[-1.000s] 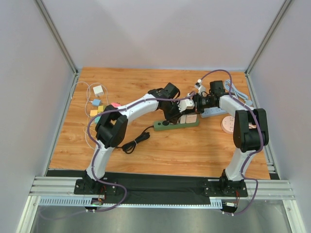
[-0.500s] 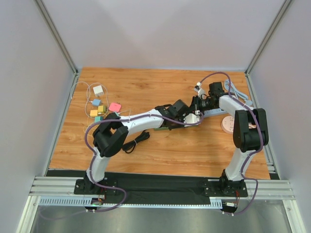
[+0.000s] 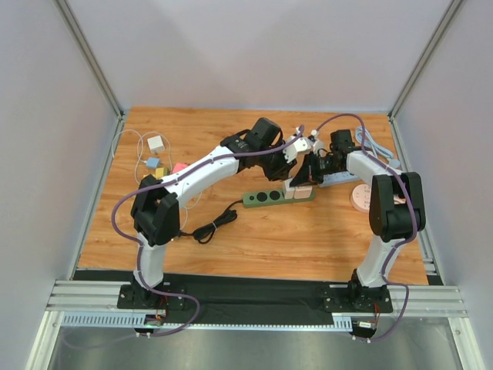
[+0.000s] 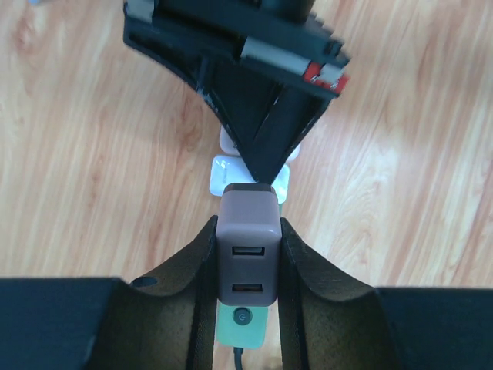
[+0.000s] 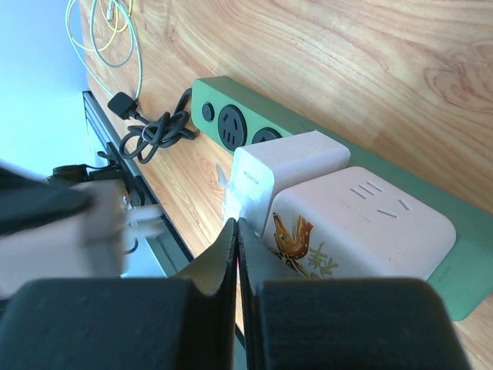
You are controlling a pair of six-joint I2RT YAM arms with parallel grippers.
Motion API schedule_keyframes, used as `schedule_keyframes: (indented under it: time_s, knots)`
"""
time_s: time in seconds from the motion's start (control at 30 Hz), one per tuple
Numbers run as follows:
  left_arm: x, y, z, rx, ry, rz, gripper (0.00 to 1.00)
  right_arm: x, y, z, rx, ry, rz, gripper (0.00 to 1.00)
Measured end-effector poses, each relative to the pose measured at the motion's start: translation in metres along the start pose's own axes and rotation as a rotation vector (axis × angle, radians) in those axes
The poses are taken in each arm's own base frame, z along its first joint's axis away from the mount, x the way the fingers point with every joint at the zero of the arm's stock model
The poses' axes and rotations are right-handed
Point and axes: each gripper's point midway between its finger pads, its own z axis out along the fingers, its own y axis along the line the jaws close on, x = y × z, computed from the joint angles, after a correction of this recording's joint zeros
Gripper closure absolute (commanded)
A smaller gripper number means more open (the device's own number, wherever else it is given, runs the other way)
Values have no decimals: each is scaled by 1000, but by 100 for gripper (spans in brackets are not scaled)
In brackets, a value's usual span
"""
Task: Pull the plug off the socket
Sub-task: Remove the plug from the socket, then place the plug at the center of the board.
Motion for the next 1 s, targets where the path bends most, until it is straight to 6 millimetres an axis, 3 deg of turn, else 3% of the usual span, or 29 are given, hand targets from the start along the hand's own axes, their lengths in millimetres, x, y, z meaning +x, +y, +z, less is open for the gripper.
schedule_keyframes:
  time_s: [0.17, 0.37, 0.47, 0.67, 0.87, 1.0]
  knots:
    - [-24, -12, -16, -11, -47, 47, 100, 0, 0, 0, 0, 0, -2, 100]
    - [-6, -25, -24, -33, -34, 46, 100, -1, 2, -1, -10, -3, -42, 100]
    - [8, -16, -42, -77, -37, 3, 100, -1, 3, -3, -14, -6, -89, 100]
    - [19, 18, -104, -231, -134, -130, 100, 0, 6, -7, -33, -8, -218, 99]
    - [67, 53, -165, -406, -260, -369, 100, 0, 7, -15, -30, -15, -331, 98]
    - [118, 82, -192, -534, -308, -588, 100, 2, 13, -23, -33, -17, -390, 98]
